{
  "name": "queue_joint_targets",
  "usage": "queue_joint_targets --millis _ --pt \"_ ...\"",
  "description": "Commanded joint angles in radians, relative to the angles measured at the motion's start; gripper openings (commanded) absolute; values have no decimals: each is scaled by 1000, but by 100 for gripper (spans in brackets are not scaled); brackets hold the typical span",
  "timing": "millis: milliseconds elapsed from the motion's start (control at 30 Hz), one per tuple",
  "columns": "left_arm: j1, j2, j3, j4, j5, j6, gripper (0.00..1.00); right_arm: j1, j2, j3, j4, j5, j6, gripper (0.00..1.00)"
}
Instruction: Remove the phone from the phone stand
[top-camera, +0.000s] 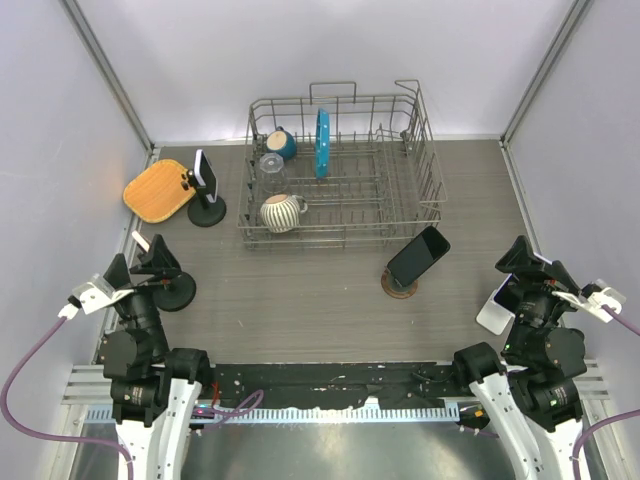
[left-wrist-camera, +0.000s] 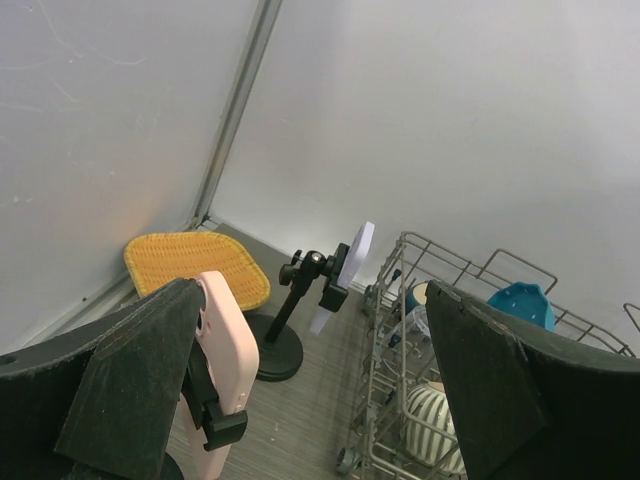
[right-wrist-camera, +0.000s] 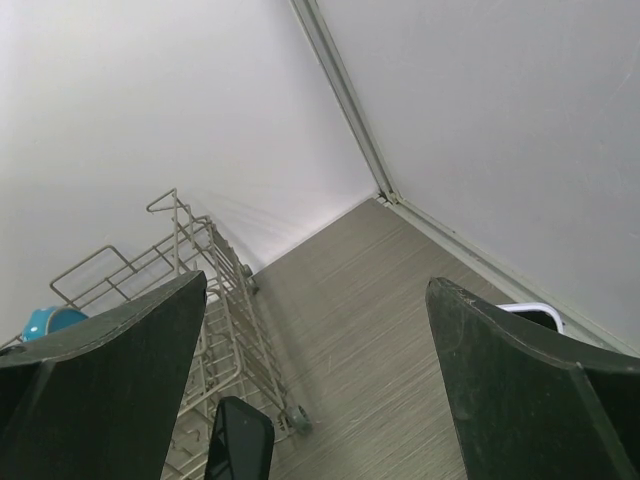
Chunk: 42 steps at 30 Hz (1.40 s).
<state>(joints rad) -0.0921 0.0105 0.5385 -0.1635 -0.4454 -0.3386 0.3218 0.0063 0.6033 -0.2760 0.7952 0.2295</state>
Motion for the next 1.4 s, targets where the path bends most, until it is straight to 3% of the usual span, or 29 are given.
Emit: queue_joint_targets --millis 0,167,433,833,1033,1367 --pt "3 -52 28 9 -16 -20 100 6 -3 38 -8 22 36 97" --pt "3 -20 60 -54 -52 -59 100 23 -5 36 -15 32 42 97" --pt "3 245 268 -364 -122 -137 100 71 -5 49 -37 42 60 96" --pt "3 537 448 -602 -111 -208 100 120 -5 65 -69 52 83 96" --pt "2 628 457 -604 -210 -203 95 143 -3 72 -78 62 91 96" --pt "3 727 433 -519 -230 -178 82 166 -5 75 -86 65 91 96"
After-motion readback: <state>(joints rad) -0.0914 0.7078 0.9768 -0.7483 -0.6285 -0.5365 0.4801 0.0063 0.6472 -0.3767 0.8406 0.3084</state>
